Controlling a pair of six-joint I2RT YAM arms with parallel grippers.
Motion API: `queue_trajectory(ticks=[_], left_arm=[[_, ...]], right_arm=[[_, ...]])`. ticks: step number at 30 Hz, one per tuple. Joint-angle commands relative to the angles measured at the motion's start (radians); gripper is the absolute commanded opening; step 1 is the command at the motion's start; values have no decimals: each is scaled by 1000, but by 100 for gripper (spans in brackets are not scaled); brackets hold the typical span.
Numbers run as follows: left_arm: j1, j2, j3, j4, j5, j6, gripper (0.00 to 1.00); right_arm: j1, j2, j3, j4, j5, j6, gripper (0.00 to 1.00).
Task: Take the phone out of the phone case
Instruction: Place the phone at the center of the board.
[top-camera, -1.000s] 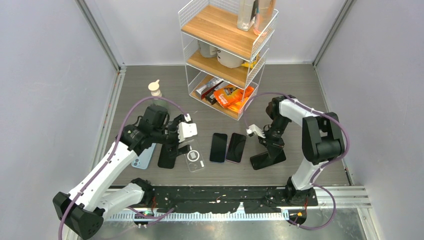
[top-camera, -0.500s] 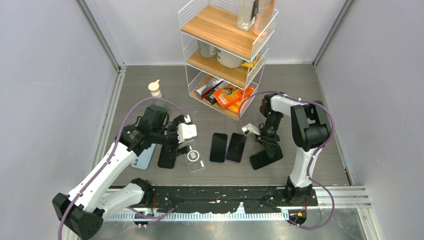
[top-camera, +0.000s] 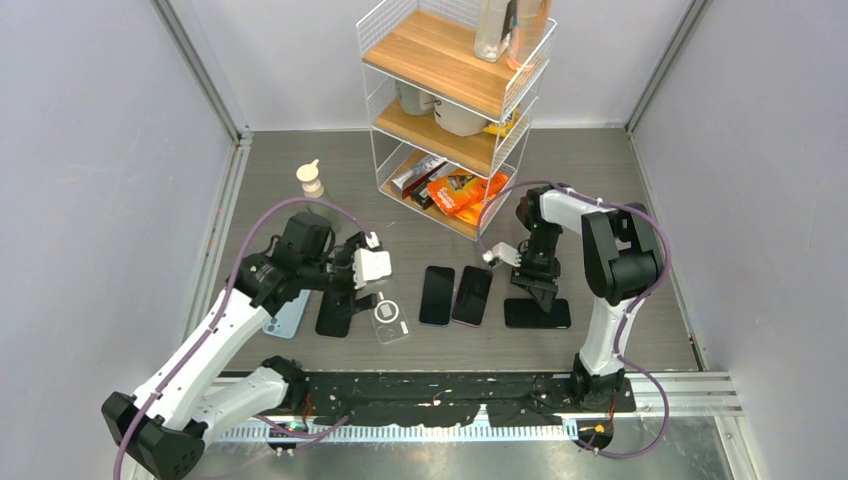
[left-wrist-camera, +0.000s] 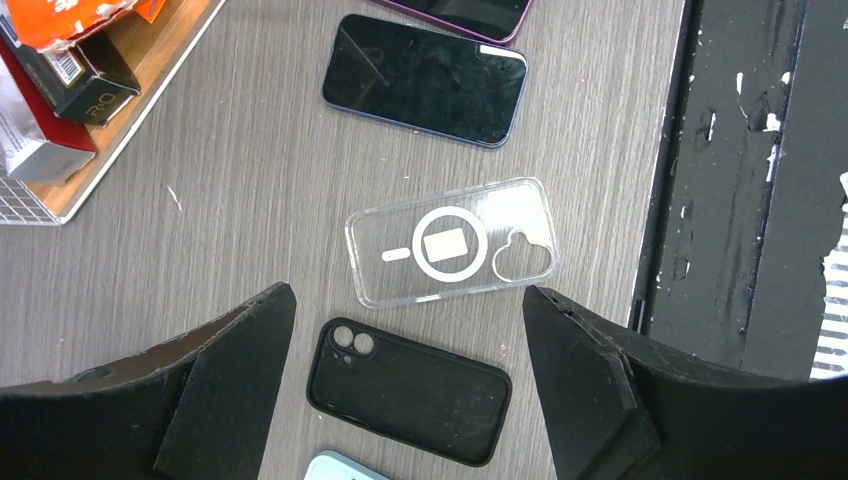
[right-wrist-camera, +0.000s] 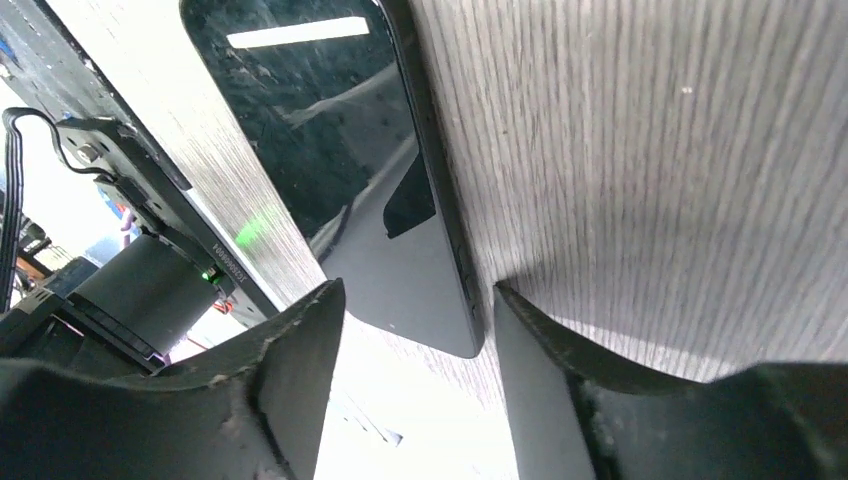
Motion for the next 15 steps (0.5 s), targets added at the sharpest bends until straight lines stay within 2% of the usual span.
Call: queue_trajectory(ticks=[1,11,15], left_arm=[[5,-28,-8,7,32,16,87],[5,-74,-34,5,32,16,87],[5,-101,-48,20,16,11,87]], right_arm=[[8,-42,0,212,26,25,65],[24,-269,-154,289,48,70,70],[81,-392,-248,346,46,97,72]])
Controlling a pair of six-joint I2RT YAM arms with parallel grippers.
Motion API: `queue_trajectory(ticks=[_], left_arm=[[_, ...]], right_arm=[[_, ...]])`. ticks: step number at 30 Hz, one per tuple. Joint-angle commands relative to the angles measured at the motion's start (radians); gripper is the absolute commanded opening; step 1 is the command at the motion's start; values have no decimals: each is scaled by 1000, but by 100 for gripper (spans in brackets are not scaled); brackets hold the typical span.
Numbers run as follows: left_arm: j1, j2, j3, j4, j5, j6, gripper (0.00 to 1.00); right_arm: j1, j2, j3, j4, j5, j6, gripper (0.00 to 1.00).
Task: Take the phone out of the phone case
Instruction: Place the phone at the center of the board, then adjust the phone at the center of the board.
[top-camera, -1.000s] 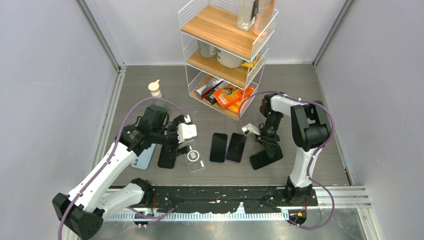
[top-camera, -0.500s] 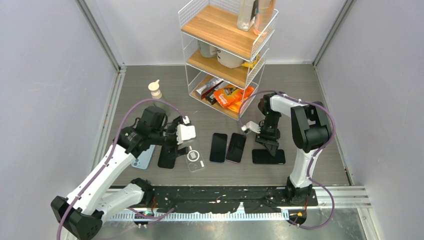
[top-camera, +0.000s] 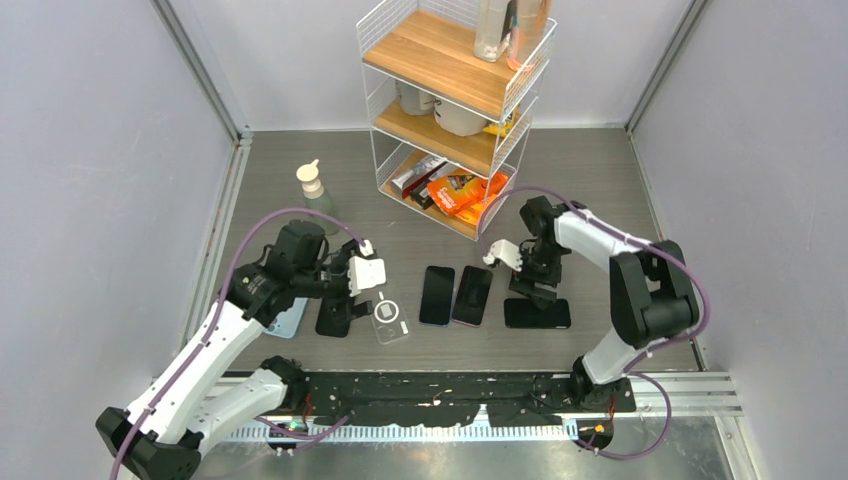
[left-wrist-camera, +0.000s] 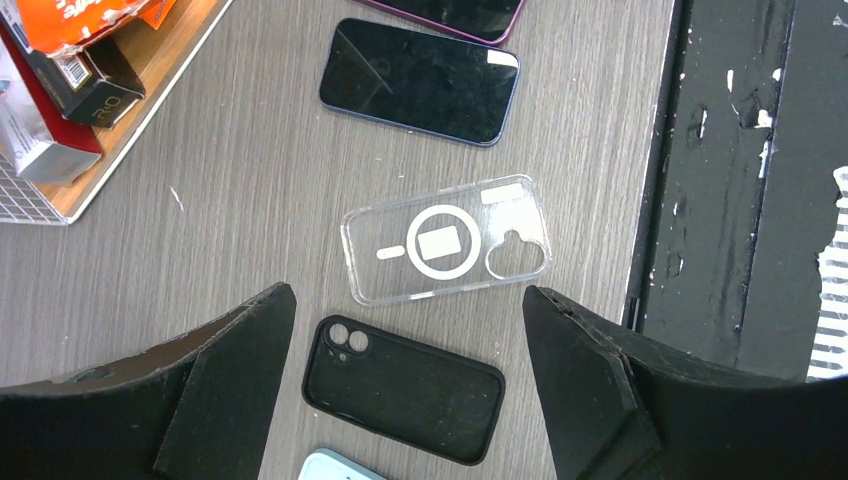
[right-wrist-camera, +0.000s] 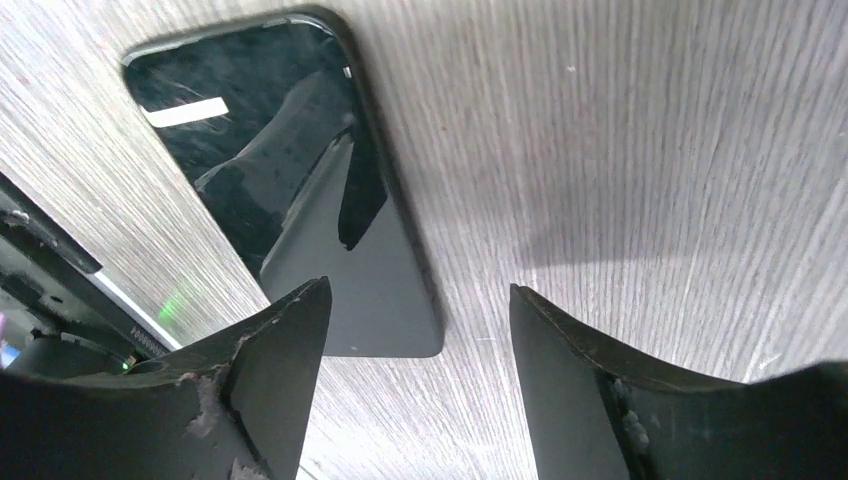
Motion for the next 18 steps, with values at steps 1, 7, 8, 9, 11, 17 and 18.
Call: queue_trajectory(ticks=[1,7,8,9,11,17,18], left_arm=[[4,-40,-15,25,3,8,87],[5,-72,-22,18,-11,3,88],[5,-79,-24,18,-13,4,88],[5,-82,-26,20,-15,3,88],[4,-88,-30,22,-17,2,88],[5,-89,-42,23,-27,0,88],[4,-89,-44,23,-29,1,88]], right_arm=[[76,-148,-90,94,10,43,73],[200,-289,-197,185,16,118,79],[227,-313,-207,206,18,126,80],[241,-326,-229,220,24,143,81],[281,-359,-266,259,37,163,83],[378,-403,-342,357,81,210,88],[398,-404,-357,375,97,215,89]])
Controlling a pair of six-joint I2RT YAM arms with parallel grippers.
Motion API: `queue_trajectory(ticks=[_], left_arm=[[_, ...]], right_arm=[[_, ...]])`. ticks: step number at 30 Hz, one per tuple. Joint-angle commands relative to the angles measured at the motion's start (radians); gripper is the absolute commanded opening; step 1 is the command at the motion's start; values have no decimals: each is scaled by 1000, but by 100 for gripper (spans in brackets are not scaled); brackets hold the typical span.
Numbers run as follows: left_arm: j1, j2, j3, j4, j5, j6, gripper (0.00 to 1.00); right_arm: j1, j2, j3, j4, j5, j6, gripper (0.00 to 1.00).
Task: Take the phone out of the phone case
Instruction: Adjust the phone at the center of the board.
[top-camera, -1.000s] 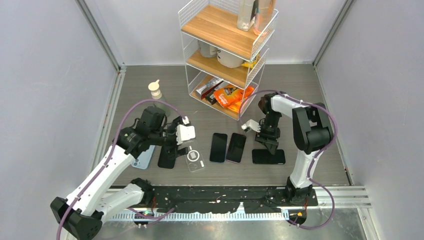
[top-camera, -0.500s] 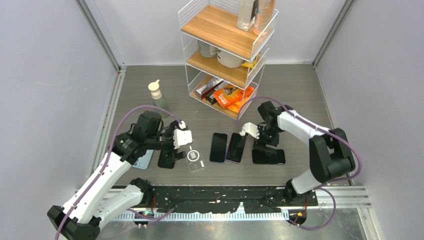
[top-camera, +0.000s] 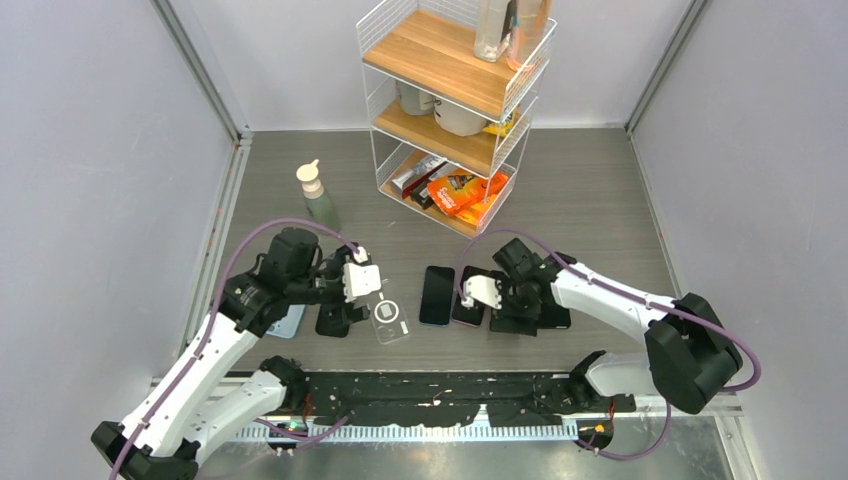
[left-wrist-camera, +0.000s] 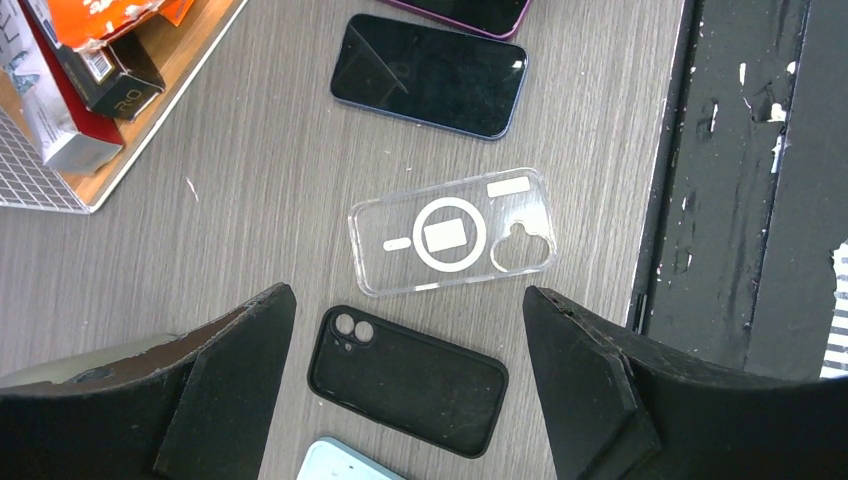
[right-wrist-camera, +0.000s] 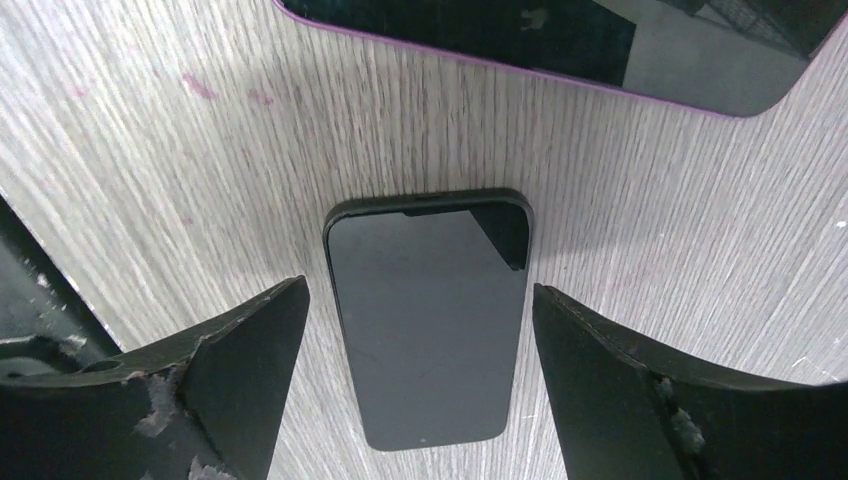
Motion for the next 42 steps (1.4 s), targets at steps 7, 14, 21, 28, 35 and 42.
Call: queue_trajectory(ticks=[7,14,21,28,35,42], left_arm=[[4,-7,-17,31,-15,4,88],[4,-12,-26,34,-22,5,88],[4,-40,-39,25,-42,11,88],[5,-67,-54,21,-54,16,88],[5,-85,-72,32,-58,16,88],[4,-87,-80,44,-55,14,88]], right_arm=[[120,-10,-86,242,162,110,93],[124,61,-41,287,257,146,94],[113,168,21,316,360,175,94],[61,212,85,315,449,214,94],[-10,116,119,231,395,245,94],[-170,-19,96,162,342,195,95]])
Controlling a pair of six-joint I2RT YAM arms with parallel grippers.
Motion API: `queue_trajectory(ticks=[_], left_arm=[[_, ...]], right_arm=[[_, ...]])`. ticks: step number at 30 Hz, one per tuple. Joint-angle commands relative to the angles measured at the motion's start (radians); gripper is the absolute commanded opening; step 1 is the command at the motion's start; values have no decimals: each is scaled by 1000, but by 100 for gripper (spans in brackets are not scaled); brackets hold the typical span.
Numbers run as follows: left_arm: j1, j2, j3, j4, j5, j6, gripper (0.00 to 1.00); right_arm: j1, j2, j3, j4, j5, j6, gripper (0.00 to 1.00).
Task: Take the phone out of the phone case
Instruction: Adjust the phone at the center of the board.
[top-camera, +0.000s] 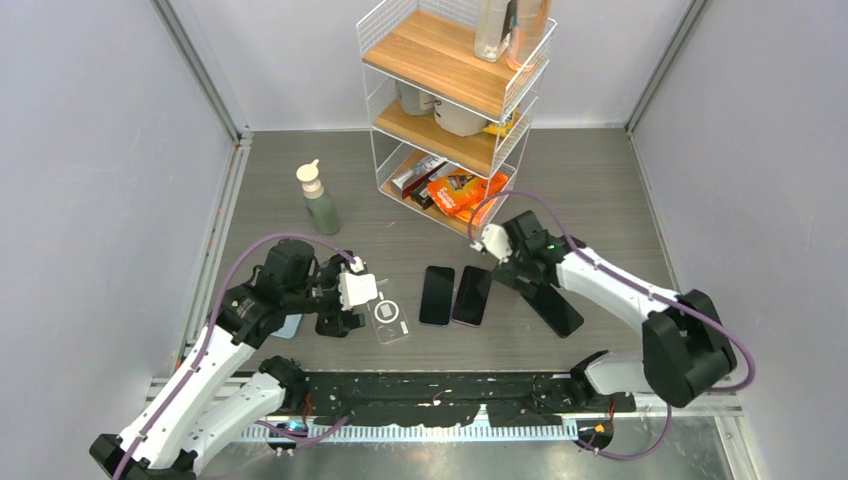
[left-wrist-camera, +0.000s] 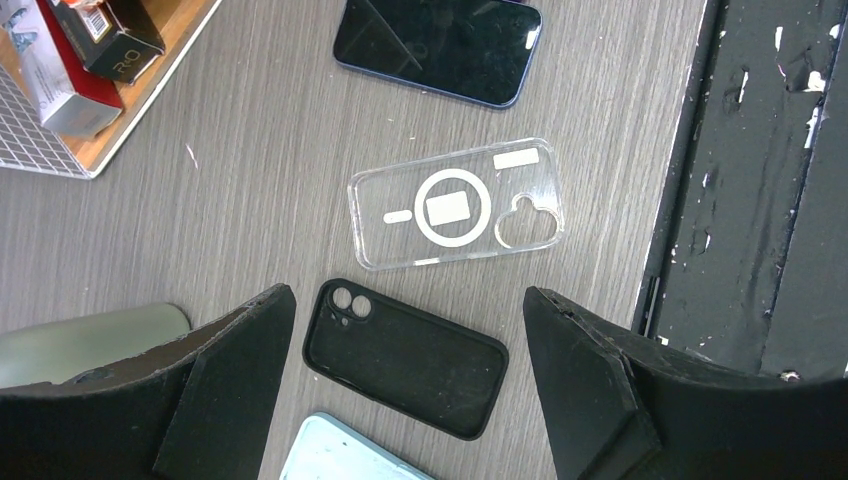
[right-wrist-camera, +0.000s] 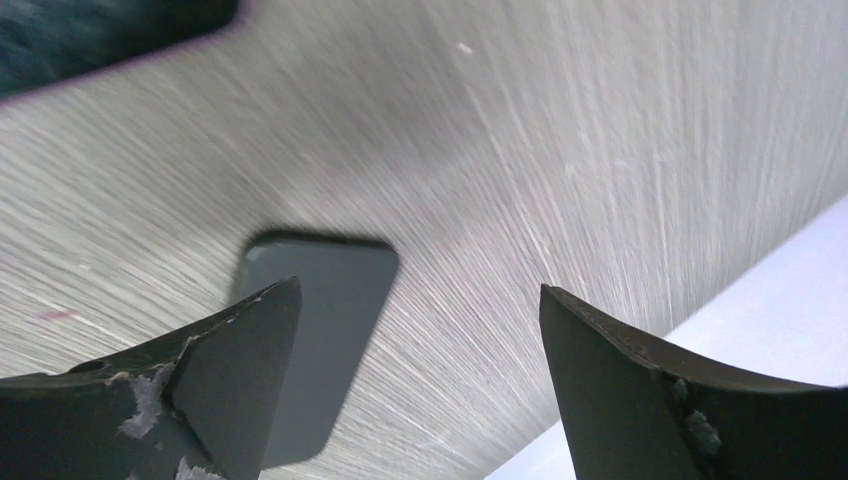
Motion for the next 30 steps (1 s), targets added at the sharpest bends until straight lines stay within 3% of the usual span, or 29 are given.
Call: queue_trajectory(ticks=[1,7,14,23,30], left_arm=[[5,-11,-3,41,6,13,88],[5,-20,-9,44,15,8,88],[4,-32,-19,46,14,9,88],[5,-34,-14,45,16,9,88],[4,-31,-10,44,10,10,88]], right_arm=[[-134,-93,7,-55,-47,-37,95],[-330,-138,-54,-56,-85,-173,95],[-476,-174,-148,-50,-95,-322,95],[-498,-187,-223,-78,-144,-409,96],[-497,-180,-213,-156,-277,-451,96]])
